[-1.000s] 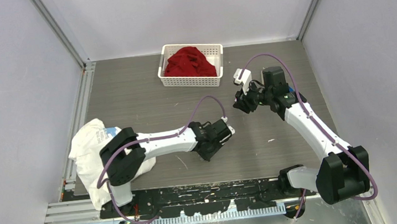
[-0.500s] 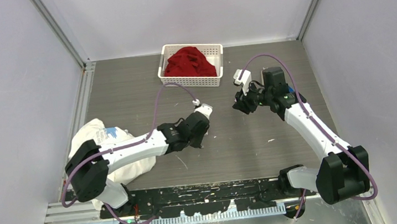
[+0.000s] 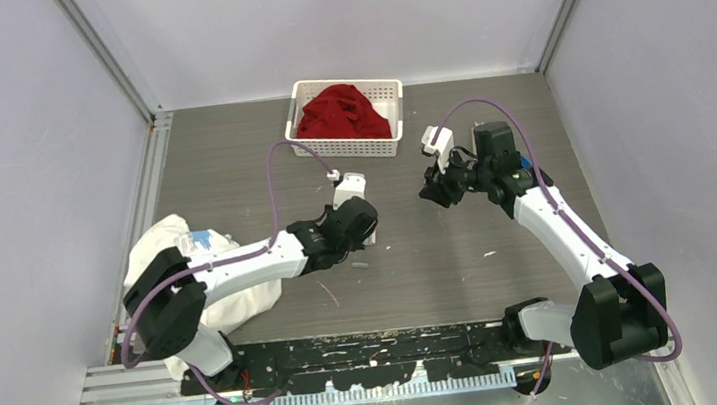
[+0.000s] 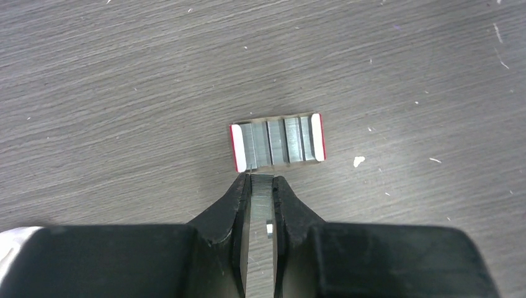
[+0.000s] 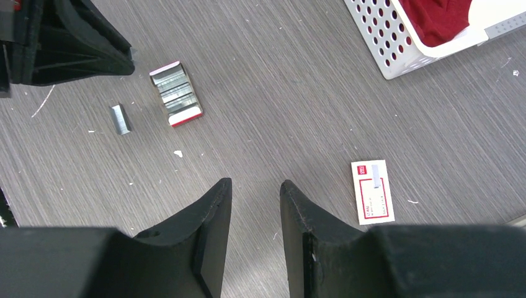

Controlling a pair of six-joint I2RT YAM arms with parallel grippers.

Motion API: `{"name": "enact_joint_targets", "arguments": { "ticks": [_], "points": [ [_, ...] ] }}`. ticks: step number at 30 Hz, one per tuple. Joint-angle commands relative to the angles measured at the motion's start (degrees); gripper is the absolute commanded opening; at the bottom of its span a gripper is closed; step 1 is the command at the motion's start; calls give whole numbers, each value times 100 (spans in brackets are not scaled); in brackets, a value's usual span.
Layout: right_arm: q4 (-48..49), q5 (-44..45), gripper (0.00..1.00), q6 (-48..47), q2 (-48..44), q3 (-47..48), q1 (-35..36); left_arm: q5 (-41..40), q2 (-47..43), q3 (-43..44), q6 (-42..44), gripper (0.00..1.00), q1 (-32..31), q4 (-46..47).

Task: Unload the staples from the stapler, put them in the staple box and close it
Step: Pick up the staple from the center of the board, then place the staple in the staple box.

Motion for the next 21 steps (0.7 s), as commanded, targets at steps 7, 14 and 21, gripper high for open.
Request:
{"name": "enact_joint_targets", "arguments": {
  "ticks": [7, 14, 21],
  "points": [
    [225, -168, 40, 43, -79, 17, 12, -785, 523, 367, -300, 0, -4, 639],
    [225, -186, 40, 35, -66, 9, 14, -718, 706, 271, -210, 0, -4, 1134],
    [229, -203, 40, 34, -70, 2, 18, -736, 942, 446, -271, 0, -8, 1010]
  ]
}}
